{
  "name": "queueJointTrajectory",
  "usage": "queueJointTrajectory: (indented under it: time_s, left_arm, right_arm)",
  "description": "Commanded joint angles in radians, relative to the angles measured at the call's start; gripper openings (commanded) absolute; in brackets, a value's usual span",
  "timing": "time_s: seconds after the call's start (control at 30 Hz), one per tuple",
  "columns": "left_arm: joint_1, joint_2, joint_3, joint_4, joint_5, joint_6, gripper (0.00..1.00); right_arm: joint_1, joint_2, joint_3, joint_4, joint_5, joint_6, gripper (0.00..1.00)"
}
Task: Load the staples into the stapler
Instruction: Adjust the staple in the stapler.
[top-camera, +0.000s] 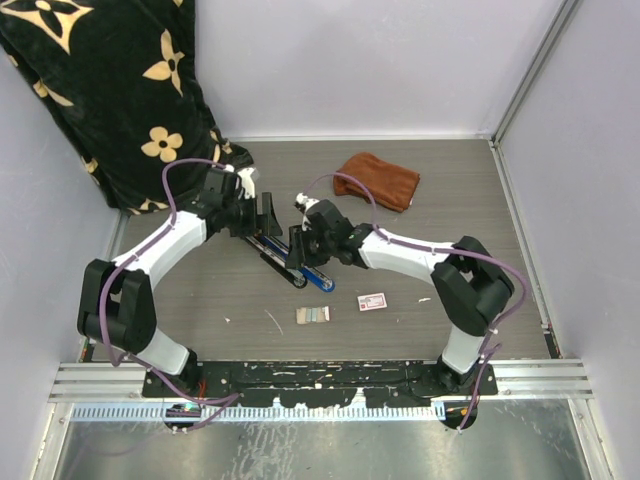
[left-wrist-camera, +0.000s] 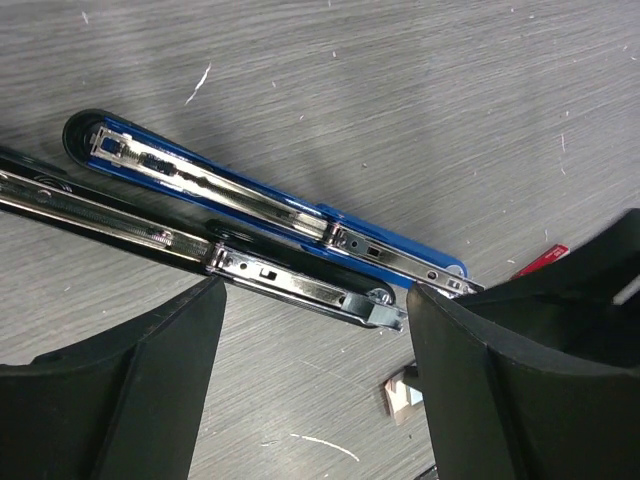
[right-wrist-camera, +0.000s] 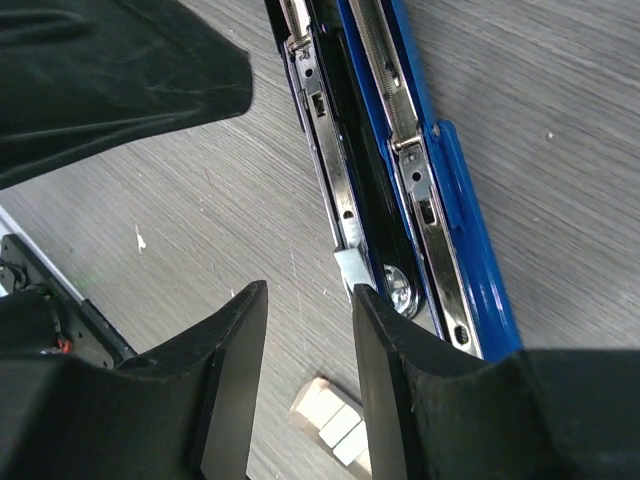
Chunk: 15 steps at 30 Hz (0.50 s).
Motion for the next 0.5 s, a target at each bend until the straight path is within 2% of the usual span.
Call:
queueJointTrajectory:
  time_s: [0.0,0.1,0.47]
  left_arm:
    - [0.007,-0.019,0.103,-0.095,0.019,0.087,0.76]
    - [0.007,-0.037,0.110,-0.116,-0.021,0.100,0.76]
    - [0.005,-0.076,0.091,-0.094,-0.007,0.088,0.77]
  right_arm:
    - [0.026,0.047,0.066,0.069,0.038,0.016,0.46]
    - [0.035,0.069,0.073,0.070,0.068,0.023,0.47]
    - [0.054,0.097,0.043,0.071,0.096,0.059,0.47]
